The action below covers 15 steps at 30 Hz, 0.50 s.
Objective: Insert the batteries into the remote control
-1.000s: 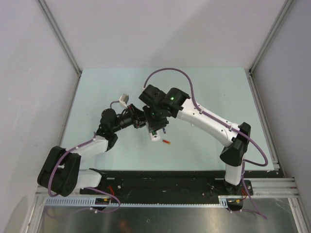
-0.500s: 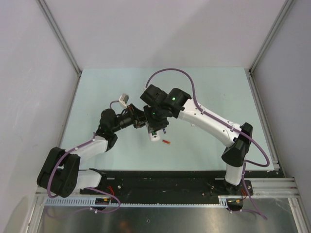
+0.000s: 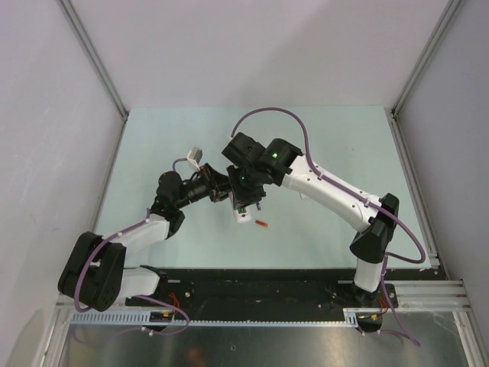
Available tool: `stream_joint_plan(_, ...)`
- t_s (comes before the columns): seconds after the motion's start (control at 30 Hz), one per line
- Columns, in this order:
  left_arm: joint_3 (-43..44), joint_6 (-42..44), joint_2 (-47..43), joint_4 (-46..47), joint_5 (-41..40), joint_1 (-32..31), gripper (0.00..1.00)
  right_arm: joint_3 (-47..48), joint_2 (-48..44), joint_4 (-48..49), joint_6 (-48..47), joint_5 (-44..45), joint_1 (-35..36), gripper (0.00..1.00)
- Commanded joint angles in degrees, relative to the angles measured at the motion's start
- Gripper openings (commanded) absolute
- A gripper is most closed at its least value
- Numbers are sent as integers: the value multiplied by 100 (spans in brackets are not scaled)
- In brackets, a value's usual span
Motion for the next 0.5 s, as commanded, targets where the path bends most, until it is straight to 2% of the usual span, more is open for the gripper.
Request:
stream_joint_plan(0.0,46,-94,-156,353,3,-39,0,30,-253,261,115,-158,18,27)
stream_joint_plan(0.47,37,-94,-130,362,3,-39,0,57,-288,191,124,-70,18,41)
